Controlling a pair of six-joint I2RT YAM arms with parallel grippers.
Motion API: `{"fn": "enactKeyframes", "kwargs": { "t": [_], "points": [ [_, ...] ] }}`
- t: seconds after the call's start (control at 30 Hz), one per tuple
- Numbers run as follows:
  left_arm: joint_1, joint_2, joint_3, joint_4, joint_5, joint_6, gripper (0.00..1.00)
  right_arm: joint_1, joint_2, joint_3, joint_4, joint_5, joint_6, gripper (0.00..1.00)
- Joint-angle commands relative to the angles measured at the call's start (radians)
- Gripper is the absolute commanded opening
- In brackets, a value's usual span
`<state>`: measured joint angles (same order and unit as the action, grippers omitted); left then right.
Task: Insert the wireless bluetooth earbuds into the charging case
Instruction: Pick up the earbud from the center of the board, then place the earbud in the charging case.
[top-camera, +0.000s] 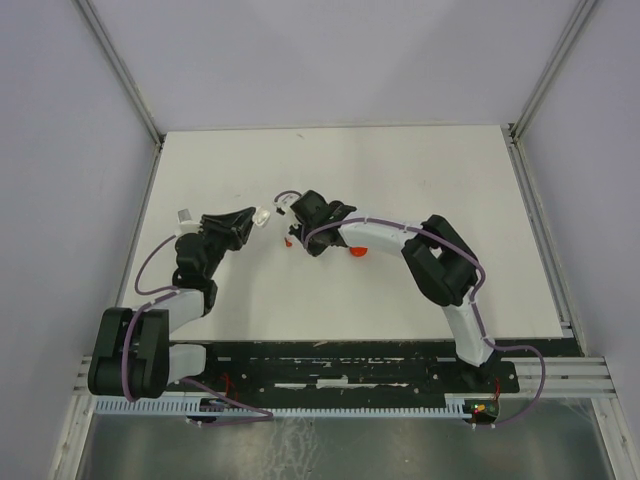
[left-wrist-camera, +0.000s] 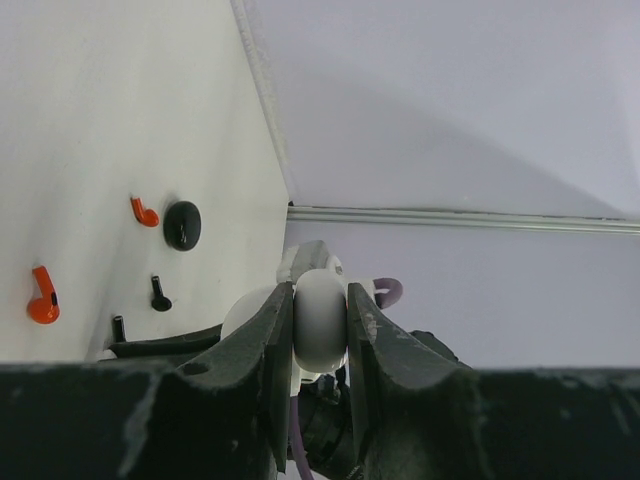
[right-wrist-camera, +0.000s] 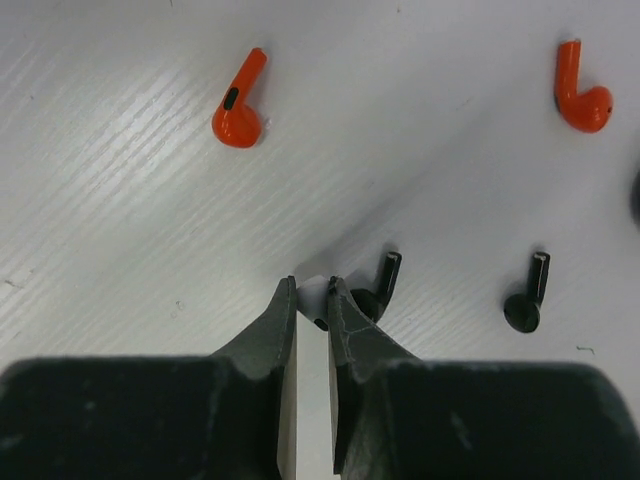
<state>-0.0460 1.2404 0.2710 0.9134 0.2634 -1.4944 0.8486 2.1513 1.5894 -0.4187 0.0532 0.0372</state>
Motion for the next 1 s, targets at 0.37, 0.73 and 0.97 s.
{"fn": "enactKeyframes", "kwargs": {
  "t": [0.37,0.73,0.97],
  "points": [
    [-0.049,0.123,0.078,0.094,0.094,0.020,0.03,-0.111,-0.526,-0.381,0.530,-0.066,0.205,0.06],
    [-0.207,0.329,0.122,0.372,0.023,-0.129,0.03,-0.130,-0.632,-0.537,0.798,-0.082,0.334,0.02],
    [-0.257,0.405,0.145,0.491,0.009,-0.197,0.03,-0.130,-0.612,-0.572,0.907,-0.127,0.357,0.01]
  ]
}}
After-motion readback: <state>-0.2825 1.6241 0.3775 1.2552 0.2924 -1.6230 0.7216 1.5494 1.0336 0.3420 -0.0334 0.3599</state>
